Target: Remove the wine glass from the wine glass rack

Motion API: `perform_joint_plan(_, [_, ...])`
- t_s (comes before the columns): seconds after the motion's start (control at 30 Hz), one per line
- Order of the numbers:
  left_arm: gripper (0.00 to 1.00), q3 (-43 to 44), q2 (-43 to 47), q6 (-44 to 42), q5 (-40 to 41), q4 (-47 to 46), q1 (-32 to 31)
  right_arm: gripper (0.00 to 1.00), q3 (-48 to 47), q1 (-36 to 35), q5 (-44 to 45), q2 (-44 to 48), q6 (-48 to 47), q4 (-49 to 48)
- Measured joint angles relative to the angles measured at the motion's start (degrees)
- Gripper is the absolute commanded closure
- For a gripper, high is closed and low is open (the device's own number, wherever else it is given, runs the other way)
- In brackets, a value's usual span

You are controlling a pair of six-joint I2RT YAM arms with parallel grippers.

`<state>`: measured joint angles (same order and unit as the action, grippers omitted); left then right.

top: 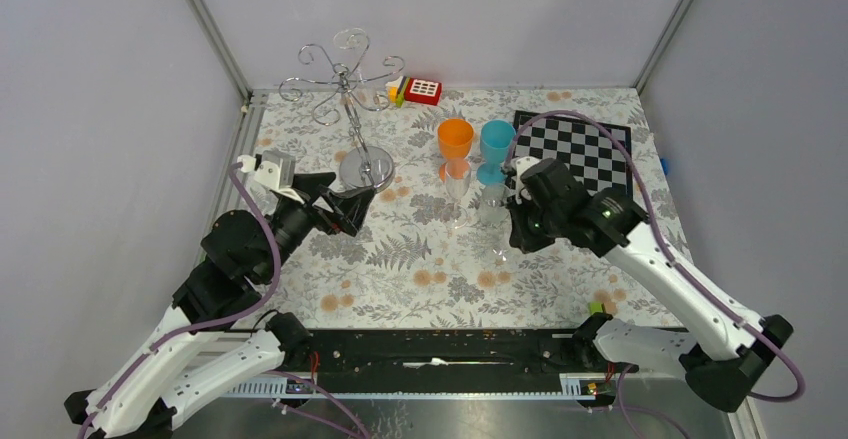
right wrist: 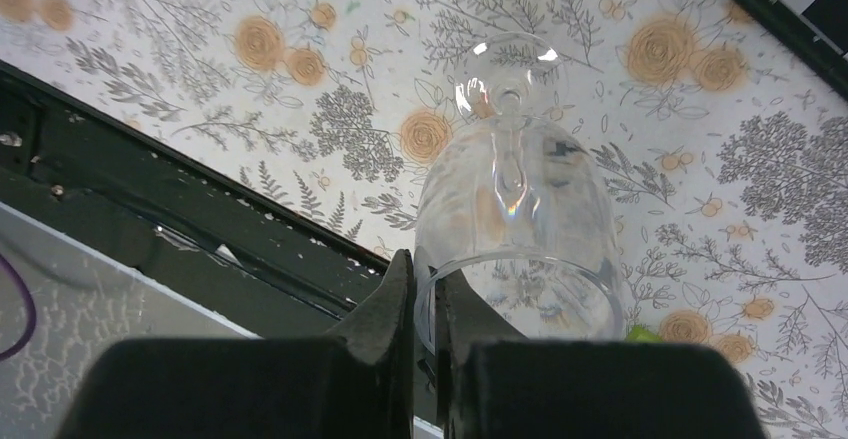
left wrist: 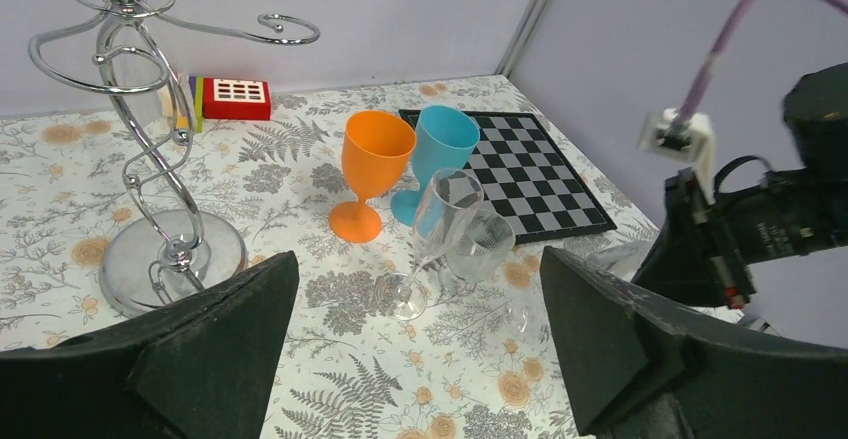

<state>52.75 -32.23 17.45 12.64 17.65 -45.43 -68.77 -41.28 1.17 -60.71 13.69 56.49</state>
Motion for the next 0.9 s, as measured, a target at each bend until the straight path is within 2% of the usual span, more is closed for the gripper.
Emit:
perform_joint_plan(0.53, [0.01,0.0,1.75,-0.09,1.51,0.04,0.0,0.99,1.49,0.0,-0.39,-12.26,0.96,-4.11])
perform_joint_plan(0.57, [0.01,0.0,1.75,-0.09,1.57,0.04,0.0,0.96,1.4,0.0,-0.35,-12.52,1.03,-4.48])
perform_joint_plan(0.73, [0.01,0.0,1.77,-0.09,1.75,0.66,0.0,0.71,0.72,0.0,-0.31,-13.49,1.33,-4.63])
perform_joint_plan(0.9, [0.01,0.42,1.64,-0.04,3.3,1.46,0.0,0.58,0.66,0.0,0.17,-14.12,1.31,-4.7])
